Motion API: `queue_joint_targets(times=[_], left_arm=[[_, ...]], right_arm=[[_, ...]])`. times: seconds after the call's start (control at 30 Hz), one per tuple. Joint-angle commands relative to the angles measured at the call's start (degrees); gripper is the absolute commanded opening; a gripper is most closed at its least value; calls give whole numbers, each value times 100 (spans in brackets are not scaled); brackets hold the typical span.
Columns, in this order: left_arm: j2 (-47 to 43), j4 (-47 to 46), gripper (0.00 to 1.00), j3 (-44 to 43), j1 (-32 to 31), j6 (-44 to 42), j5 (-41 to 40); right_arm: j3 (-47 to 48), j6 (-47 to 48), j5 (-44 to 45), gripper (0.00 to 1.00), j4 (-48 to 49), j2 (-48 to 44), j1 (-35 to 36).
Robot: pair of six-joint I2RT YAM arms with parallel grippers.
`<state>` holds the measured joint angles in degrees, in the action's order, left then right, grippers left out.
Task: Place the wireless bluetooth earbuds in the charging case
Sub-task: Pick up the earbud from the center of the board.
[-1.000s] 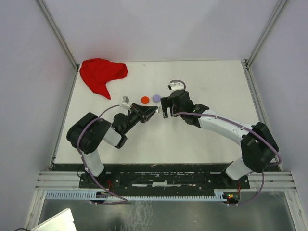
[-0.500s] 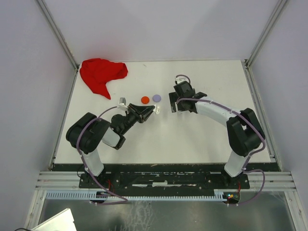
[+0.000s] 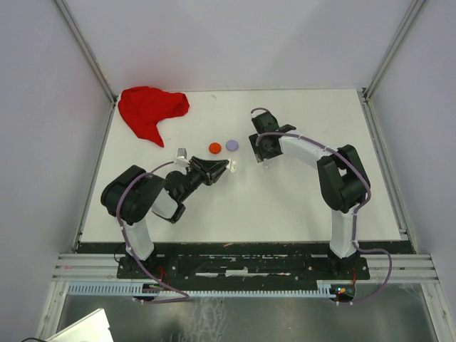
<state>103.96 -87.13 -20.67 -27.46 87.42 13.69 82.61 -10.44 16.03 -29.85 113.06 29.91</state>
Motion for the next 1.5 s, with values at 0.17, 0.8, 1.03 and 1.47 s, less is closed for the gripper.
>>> queue_joint_targets(times=[0.17,0.8,1.03,1.47], left_arm=[[177,-1083,3,45,91,276,164],[208,-1082,3,13,172,293,204],[247,-1081,3,10,189,307,208],[339,-1139,3,-16,232,337,239]], right_arm=[[794,471,-66,69,-265,564,-118],[1284,575,-223,60,-188,1114,-260],[1437,552,-224,58,-163,1259,-297],[1699,377,-377,56,-238,1449,-397]])
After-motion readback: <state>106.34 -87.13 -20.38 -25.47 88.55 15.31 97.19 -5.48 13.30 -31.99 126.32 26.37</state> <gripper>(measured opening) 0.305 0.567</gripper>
